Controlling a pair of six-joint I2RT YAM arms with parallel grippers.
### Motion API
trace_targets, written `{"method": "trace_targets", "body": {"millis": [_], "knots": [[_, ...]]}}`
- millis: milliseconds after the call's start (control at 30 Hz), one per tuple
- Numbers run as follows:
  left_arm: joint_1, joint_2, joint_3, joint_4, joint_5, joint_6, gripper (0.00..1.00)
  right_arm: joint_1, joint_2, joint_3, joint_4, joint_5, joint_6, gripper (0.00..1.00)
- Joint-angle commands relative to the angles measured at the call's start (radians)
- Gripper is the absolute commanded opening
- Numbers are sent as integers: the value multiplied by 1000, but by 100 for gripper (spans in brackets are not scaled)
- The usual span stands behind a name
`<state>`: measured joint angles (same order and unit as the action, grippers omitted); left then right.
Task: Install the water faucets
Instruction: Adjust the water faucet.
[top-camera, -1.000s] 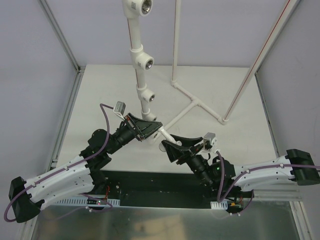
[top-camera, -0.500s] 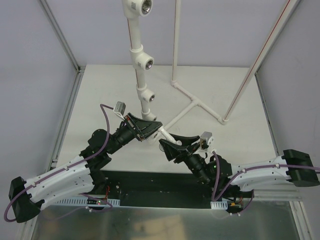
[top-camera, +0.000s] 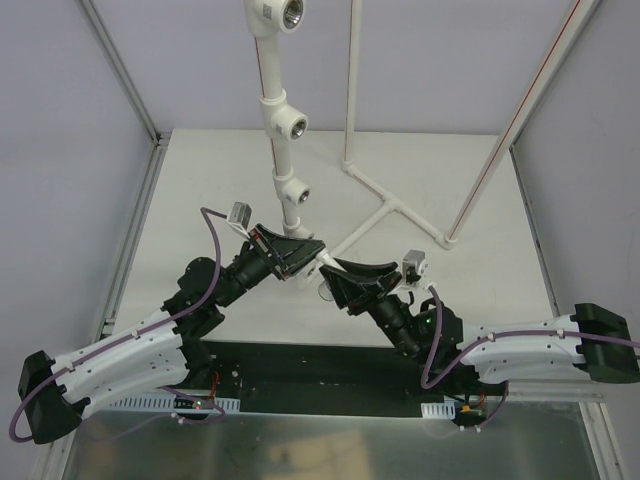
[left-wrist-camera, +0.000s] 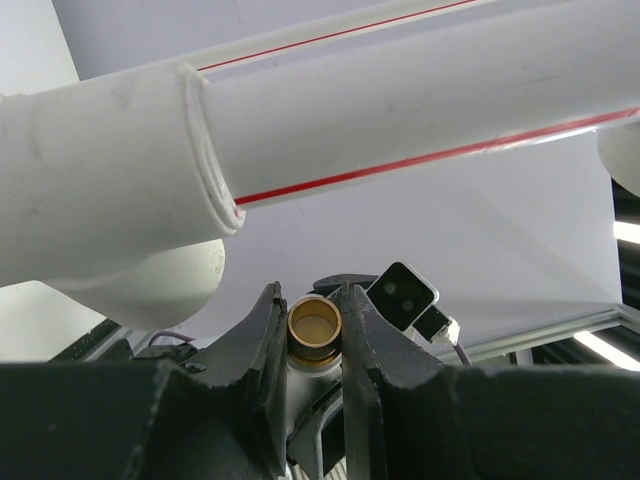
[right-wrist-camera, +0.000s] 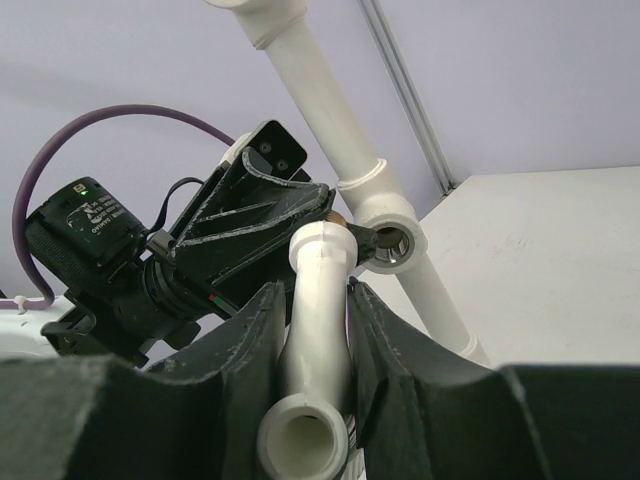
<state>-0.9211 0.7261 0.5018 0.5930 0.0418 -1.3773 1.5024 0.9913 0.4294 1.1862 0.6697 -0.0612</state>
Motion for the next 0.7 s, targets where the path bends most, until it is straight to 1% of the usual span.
{"method": "trace_targets", "body": {"millis": [0,33,67,100,167,300,433,500,567,600,667], "knots": [[-2,-8,1,131,13,-39,0,-7,-6,52,3,-53,87,29],[-4,-7,1,133,12,-39,0,-7,-3,54,3,-53,89,30],[-2,-5,3,136,10,-39,0,-7,1,55,3,-55,90,27],[-2,-2,3,137,13,-39,0,-7,4,57,3,-58,89,20],[-4,1,3,140,17,-39,0,-7,9,58,1,-59,84,1],[-2,-14,-14,140,9,-39,0,-8,-6,51,-19,-61,83,0],[-4,-42,-34,125,-11,-32,14,-7,-54,40,-82,-76,83,0],[-4,-54,-34,102,-14,-20,20,-7,-80,28,-100,-78,81,0],[-4,-66,-32,81,-19,-6,31,-7,-109,16,-109,-68,81,0],[-4,-73,-32,74,-19,-3,39,-7,-127,12,-121,-61,83,0],[-2,-76,-29,67,-22,1,48,-7,-155,11,-164,-44,89,0]]}}
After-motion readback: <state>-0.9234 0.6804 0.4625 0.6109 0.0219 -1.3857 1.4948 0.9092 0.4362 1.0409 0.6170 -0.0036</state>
